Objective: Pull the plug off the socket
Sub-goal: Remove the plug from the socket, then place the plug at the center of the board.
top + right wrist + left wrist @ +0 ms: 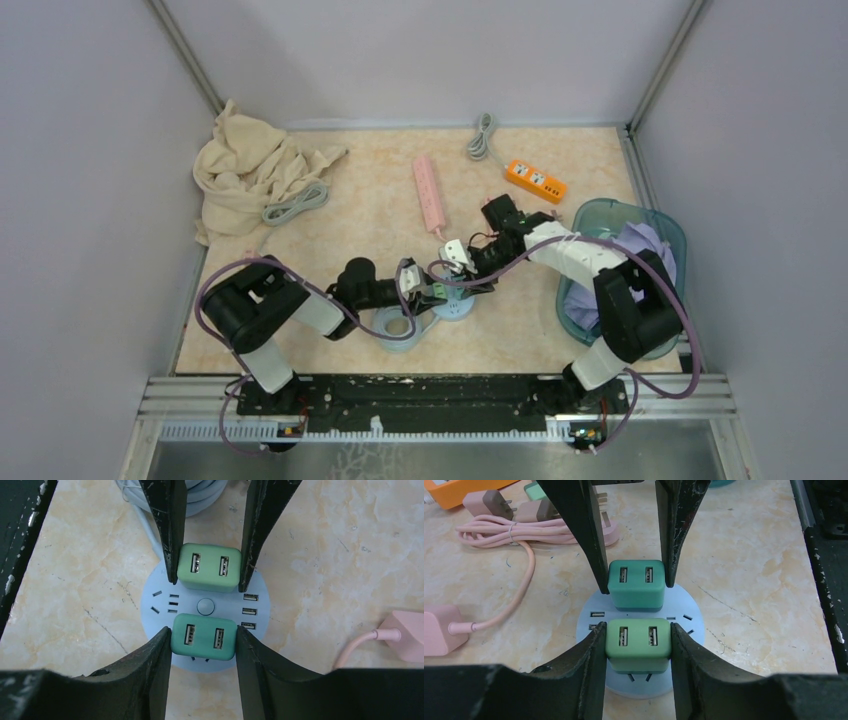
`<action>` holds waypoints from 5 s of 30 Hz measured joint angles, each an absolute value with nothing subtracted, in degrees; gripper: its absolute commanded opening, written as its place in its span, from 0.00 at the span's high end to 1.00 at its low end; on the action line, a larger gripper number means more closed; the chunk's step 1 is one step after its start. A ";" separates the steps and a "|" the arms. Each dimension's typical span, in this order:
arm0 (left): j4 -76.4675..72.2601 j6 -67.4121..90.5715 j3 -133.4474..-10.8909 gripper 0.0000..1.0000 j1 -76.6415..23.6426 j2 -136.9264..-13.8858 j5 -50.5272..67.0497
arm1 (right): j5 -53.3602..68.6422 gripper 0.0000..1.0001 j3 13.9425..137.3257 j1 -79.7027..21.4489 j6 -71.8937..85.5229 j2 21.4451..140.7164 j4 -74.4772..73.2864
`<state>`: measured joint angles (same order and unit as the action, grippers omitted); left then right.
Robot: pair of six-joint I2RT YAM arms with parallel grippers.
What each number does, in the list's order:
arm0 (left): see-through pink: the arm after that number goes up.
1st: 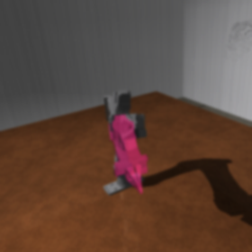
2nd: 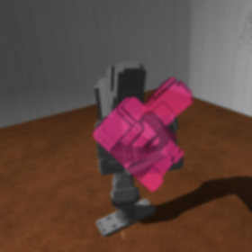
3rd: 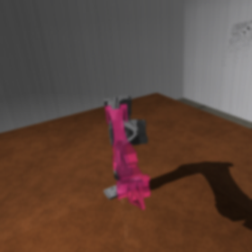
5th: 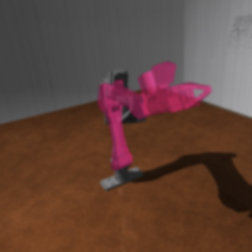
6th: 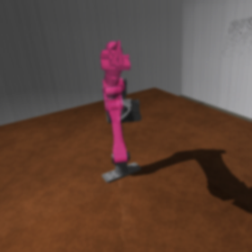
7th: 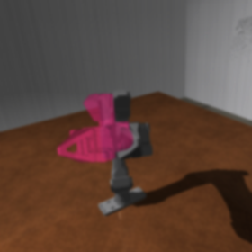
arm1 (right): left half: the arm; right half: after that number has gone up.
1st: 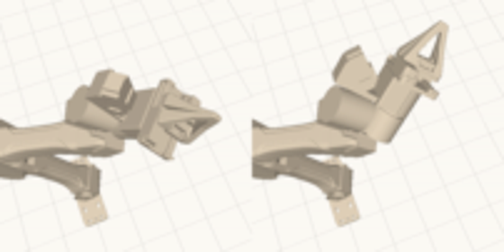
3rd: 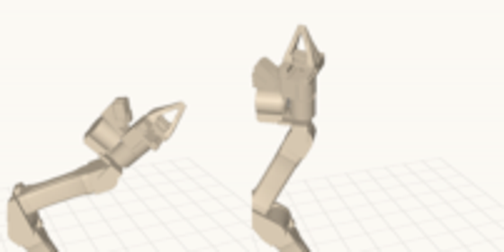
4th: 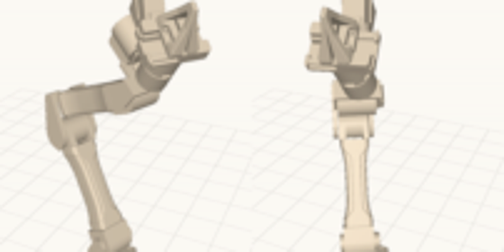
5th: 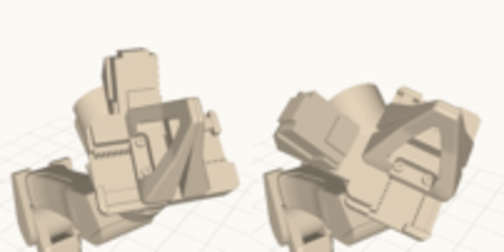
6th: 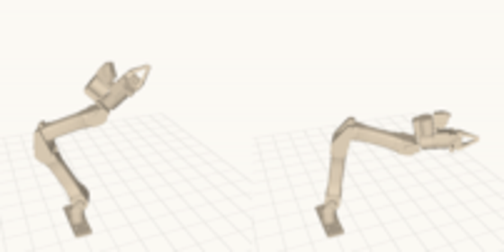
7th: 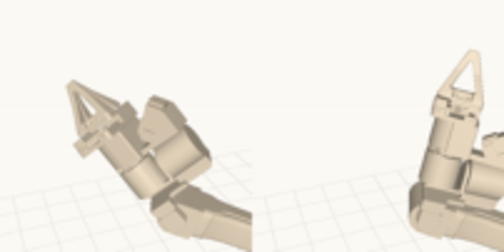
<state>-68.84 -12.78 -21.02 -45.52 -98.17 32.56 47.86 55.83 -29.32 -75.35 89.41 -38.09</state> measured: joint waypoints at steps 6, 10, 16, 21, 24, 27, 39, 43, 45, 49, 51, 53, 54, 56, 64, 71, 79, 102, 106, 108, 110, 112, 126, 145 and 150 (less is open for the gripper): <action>-68.73 -12.49 -21.58 1.00 -45.15 -98.59 33.08 | 47.92 1.00 54.94 -29.63 -67.18 89.34 -33.93; -68.77 -12.43 -21.63 1.00 -44.88 -98.67 33.10 | 47.97 1.00 54.72 -29.61 -63.61 89.34 -32.12; -68.97 -12.67 -21.61 1.00 -44.82 -98.67 32.91 | 49.58 1.00 54.72 -27.75 -62.39 89.34 -31.88; -69.04 -12.93 -21.61 1.00 -44.64 -98.67 32.69 | 51.48 1.00 54.72 -26.26 -64.55 89.34 -32.73; -69.04 -13.08 -21.61 1.00 -44.62 -98.70 32.84 | 51.96 1.00 54.74 -25.93 -67.83 89.34 -34.09; -69.06 -13.15 -21.61 1.00 -44.62 -98.70 33.15 | 53.10 1.00 54.74 -25.58 -72.05 89.34 -35.77; -69.91 -12.71 -21.63 1.00 -44.12 -99.24 34.83 | 52.03 1.00 54.74 -28.40 -68.20 89.32 -33.15; -70.04 -12.67 -21.63 1.00 -43.90 -99.29 34.83 | 51.94 1.00 54.74 -28.27 -63.92 89.32 -31.42; -70.15 -12.69 -21.61 1.00 -43.81 -99.35 34.74 | 52.45 1.00 54.72 -27.40 -62.33 89.32 -30.89; -70.76 -12.69 -21.69 1.00 -43.83 -99.74 34.09 | 55.44 1.00 54.46 -24.47 -61.23 89.32 -30.79; -70.91 -12.69 -21.85 1.00 -43.83 -100.03 33.93 | 57.12 1.00 54.11 -23.00 -61.47 89.32 -30.92; -71.16 -12.69 -22.06 1.00 -43.86 -100.38 33.93 | 57.84 1.00 54.02 -22.33 -62.59 89.32 -31.40; -71.29 -12.69 -22.11 1.00 -43.88 -100.49 33.93 | 58.00 1.00 54.02 -22.17 -63.57 89.32 -31.83; -71.42 -12.69 -22.11 1.00 -43.97 -100.53 34.00 | 58.41 1.00 54.02 -21.91 -66.46 89.32 -33.19; -71.09 -12.67 -22.22 1.00 -44.27 -100.55 35.11 | 60.12 1.00 54.15 -22.17 -77.34 89.32 -39.59; -70.87 -12.23 -22.50 1.00 -44.18 -100.55 35.64 | 59.13 1.00 54.33 -24.21 -71.50 89.32 -35.51; -70.52 -12.23 -22.81 1.00 -43.70 -100.57 35.33 | 58.15 1.00 50.96 -24.47 -55.29 87.81 -23.24; -69.63 -12.73 -23.35 1.00 -43.66 -100.88 35.03 | 69.06 1.00 54.57 -18.94 -70.70 86.85 -36.21; -69.41 -12.64 -23.53 1.00 -43.66 -100.88 35.14 | 69.10 1.00 54.59 -18.63 -68.77 86.67 -35.81; -69.36 -12.56 -23.57 1.00 -43.66 -100.88 35.16 | 68.31 1.00 54.65 -18.09 -65.95 86.52 -34.26; -69.36 -12.38 -23.57 1.00 -43.64 -100.90 35.18 | 66.78 1.00 54.81 -17.30 -62.83 86.26 -32.08; -69.38 -12.16 -23.59 1.00 -43.64 -100.92 35.20 | 64.64 1.00 54.87 -16.38 -59.29 85.82 -29.58; -69.38 -11.16 -23.66 1.00 -43.62 -100.95 35.22 | 42.26 1.00 56.12 -13.21 -42.30 85.23 -18.96; -69.43 -10.26 -23.66 0.98 -43.62 -100.95 35.18 | 22.52 0.68 64.82 -13.21 -38.30 94.50 -23.73; -69.43 -10.02 -23.68 0.87 -43.62 -100.95 35.16 | 20.38 0.57 64.99 -13.21 -37.89 94.91 -24.56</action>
